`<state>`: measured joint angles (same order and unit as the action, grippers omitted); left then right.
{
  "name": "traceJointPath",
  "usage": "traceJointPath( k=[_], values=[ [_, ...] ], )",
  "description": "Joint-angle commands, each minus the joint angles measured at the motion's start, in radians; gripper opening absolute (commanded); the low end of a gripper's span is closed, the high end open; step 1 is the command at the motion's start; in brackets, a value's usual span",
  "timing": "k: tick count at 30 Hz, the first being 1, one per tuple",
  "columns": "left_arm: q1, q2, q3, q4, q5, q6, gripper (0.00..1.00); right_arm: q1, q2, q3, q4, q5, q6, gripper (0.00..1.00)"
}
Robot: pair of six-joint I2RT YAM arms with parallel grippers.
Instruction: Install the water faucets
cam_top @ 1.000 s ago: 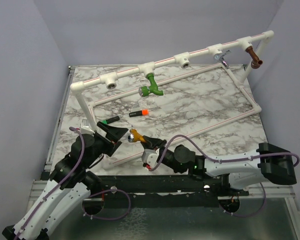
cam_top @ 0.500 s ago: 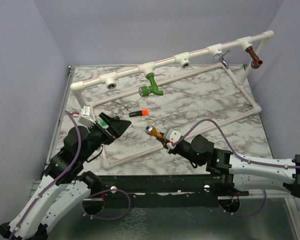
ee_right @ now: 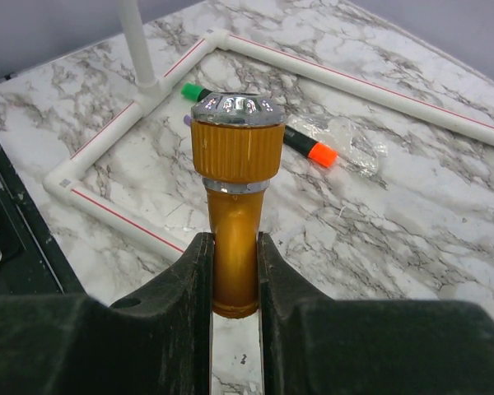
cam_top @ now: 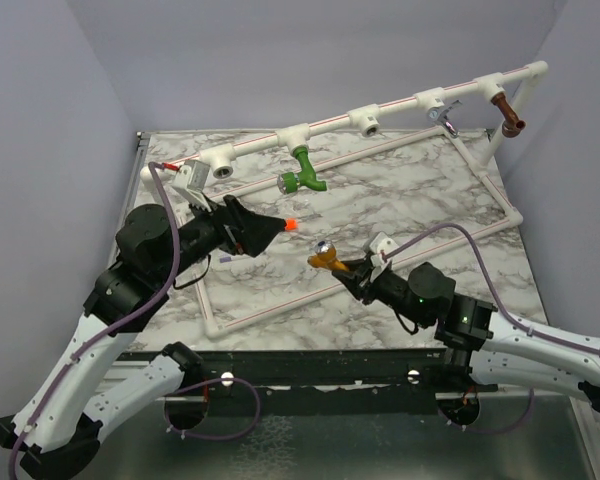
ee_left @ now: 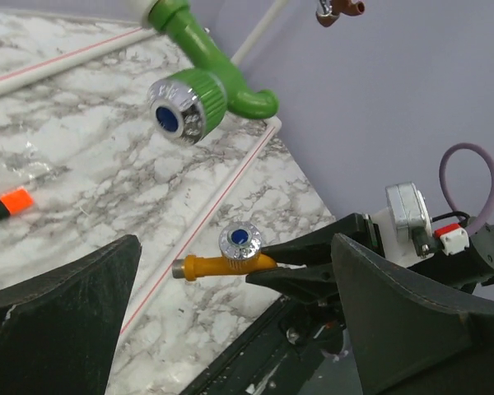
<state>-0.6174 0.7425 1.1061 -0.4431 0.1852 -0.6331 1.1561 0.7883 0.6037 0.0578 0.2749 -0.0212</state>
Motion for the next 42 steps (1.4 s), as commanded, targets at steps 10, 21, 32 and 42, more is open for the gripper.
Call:
traceJointPath(
  k=[10, 21, 32, 42],
  values=[
    [-0.004, 0.303, 0.347, 0.046, -0.131, 0.427, 0.98, -0.012, -0.045, 0.082, -0.053, 0.281, -0.028, 0.01],
    [-0.002, 0.481, 0.469, 0.216, -0.449, 0.617, 0.98, -0.084, 0.025, 0.145, 0.029, 0.374, -0.168, 0.01],
    [0.109, 0.689, 0.581, 0.313, -0.605, 0.713, 0.99, -0.195, 0.07, 0.213, 0.039, 0.375, -0.126, 0.01],
    [0.255, 0.807, 0.601, 0.328, -0.545, 0.663, 0.99, -0.203, 0.052, 0.215, 0.026, 0.351, -0.112, 0.01]
  ],
)
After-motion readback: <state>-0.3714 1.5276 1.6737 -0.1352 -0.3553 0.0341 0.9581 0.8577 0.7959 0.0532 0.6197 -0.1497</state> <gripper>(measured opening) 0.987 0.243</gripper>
